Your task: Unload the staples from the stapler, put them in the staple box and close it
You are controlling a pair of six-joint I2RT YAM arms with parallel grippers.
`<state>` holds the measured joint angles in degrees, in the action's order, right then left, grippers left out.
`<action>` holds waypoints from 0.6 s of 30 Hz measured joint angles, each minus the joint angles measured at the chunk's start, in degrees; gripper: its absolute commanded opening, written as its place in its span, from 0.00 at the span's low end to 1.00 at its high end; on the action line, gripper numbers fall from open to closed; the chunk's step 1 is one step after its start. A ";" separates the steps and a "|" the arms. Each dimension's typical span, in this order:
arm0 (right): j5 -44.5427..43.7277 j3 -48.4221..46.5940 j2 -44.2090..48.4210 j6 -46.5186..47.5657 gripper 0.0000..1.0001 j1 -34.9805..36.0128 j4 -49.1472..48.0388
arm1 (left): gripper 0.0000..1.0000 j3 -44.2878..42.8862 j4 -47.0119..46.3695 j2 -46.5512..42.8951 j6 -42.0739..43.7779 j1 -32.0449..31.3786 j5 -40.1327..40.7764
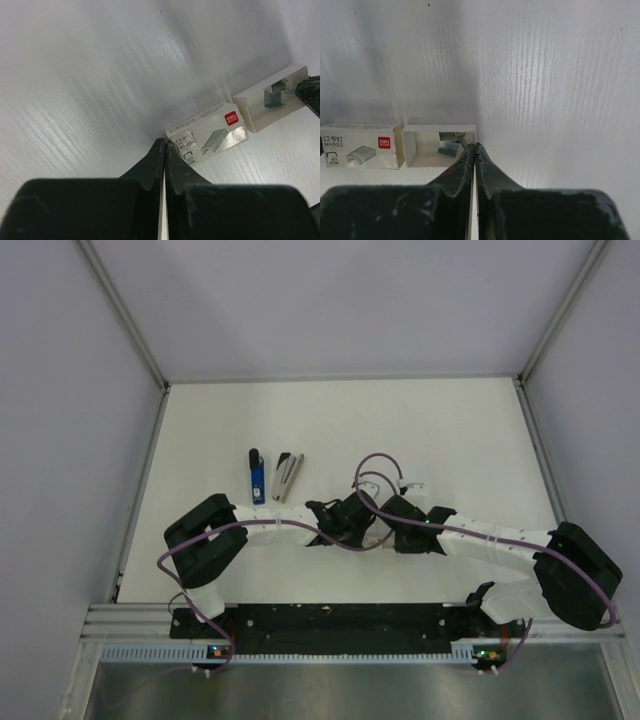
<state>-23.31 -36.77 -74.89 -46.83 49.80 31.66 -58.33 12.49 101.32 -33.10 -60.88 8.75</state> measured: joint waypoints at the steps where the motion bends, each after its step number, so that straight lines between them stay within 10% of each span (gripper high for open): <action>1: -0.02 -0.13 -0.15 -0.17 0.00 0.00 0.09 | 0.03 0.00 0.00 0.00 0.00 0.09 -0.07; 18: -0.28 -0.85 -1.01 -2.01 0.00 1.20 0.96 | 0.03 0.02 -0.11 0.00 -1.11 0.33 -1.79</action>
<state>-23.59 -37.63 -75.90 -48.84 51.00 32.62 -58.30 12.38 101.32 -34.22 -60.55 6.96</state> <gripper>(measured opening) 0.006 0.033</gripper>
